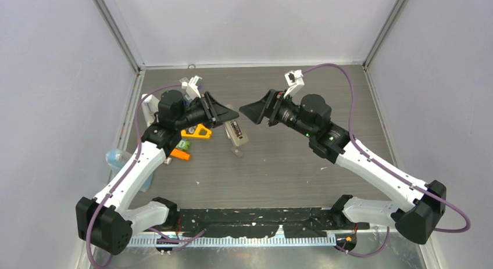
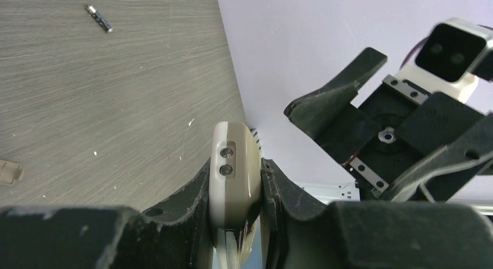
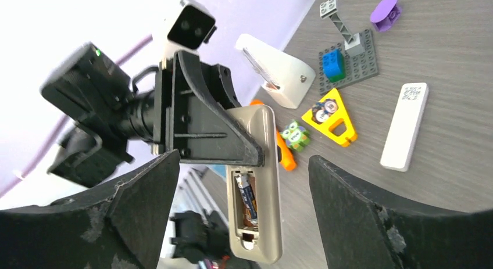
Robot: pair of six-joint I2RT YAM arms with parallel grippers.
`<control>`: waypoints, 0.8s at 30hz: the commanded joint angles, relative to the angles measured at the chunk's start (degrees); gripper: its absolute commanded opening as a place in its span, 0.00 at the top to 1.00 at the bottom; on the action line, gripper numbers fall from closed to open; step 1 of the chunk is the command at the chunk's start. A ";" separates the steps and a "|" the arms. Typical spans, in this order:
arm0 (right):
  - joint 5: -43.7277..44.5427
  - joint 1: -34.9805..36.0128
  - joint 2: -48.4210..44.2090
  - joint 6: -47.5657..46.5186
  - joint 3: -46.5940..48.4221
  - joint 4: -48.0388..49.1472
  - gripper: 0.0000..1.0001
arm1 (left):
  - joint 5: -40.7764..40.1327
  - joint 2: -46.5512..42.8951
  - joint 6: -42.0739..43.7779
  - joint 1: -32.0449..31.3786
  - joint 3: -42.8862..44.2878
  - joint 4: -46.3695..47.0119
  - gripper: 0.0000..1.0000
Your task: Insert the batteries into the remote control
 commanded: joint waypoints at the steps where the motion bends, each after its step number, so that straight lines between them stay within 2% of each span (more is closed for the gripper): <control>1: -6.55 -2.72 -0.91 18.74 -2.47 4.83 0.13 | 0.60 -1.15 1.79 0.16 -0.32 4.78 1.00; 7: -12.01 -2.94 2.13 27.32 -2.80 4.16 0.11 | -0.02 -1.31 3.23 0.16 -0.05 3.84 1.00; 17: -17.22 -3.19 5.29 33.87 -3.89 2.03 0.11 | -1.68 -1.69 4.16 0.14 0.20 2.91 1.00; 24: -18.07 -3.21 6.53 35.73 -4.26 2.09 0.18 | -1.21 -1.70 4.88 0.16 0.41 3.30 1.00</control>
